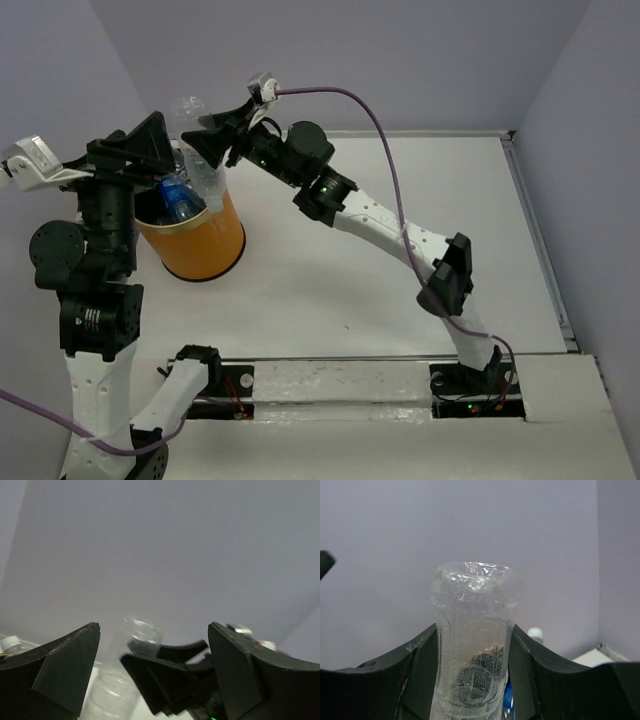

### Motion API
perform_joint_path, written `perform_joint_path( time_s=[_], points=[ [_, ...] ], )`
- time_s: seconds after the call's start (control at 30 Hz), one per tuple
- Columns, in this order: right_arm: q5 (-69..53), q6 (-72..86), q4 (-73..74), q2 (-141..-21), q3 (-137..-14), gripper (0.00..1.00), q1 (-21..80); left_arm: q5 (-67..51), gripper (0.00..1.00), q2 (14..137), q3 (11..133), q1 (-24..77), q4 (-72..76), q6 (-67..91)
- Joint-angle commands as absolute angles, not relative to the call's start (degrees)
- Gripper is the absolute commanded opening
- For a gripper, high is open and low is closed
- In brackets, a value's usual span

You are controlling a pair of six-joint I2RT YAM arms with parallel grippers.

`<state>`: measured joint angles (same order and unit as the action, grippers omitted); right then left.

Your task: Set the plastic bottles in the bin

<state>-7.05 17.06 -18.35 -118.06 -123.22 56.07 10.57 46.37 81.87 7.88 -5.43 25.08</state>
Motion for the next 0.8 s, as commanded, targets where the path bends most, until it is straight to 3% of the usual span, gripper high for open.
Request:
perform_joint_path(
  time_s=[0.0, 0.07, 0.23, 0.4, 0.63, 0.77],
  points=[
    [-3.43, 10.38, -23.55, -128.82, -141.47, 0.33, 58.18, -2.98, 0.99, 45.53, 82.01, 8.0, -6.51, 29.18],
    [-0.98, 7.31, -26.96, -136.56, -150.27, 0.31, 58.8, -5.61, 0.99, 45.0, 81.3, 8.0, -5.71, 29.71],
    [5.44, 4.57, -36.03, -146.33, -154.95, 0.25, 61.08, -6.94, 0.99, 44.82, 78.93, 8.0, -4.4, 29.45],
    [6.77, 6.33, -36.57, -149.85, -152.05, 0.26, 62.57, -6.33, 0.99, 45.0, 77.61, 8.0, -3.87, 28.74],
    [5.8, -2.54, -34.54, -150.82, -144.16, 0.27, 65.39, -5.89, 0.99, 44.47, 76.11, 8.0, -3.52, 29.71],
    [4.4, -4.65, -31.82, -148.98, -141.34, 0.37, 65.39, -5.45, 0.99, 44.38, 77.08, 8.0, -4.22, 29.53]
  ],
)
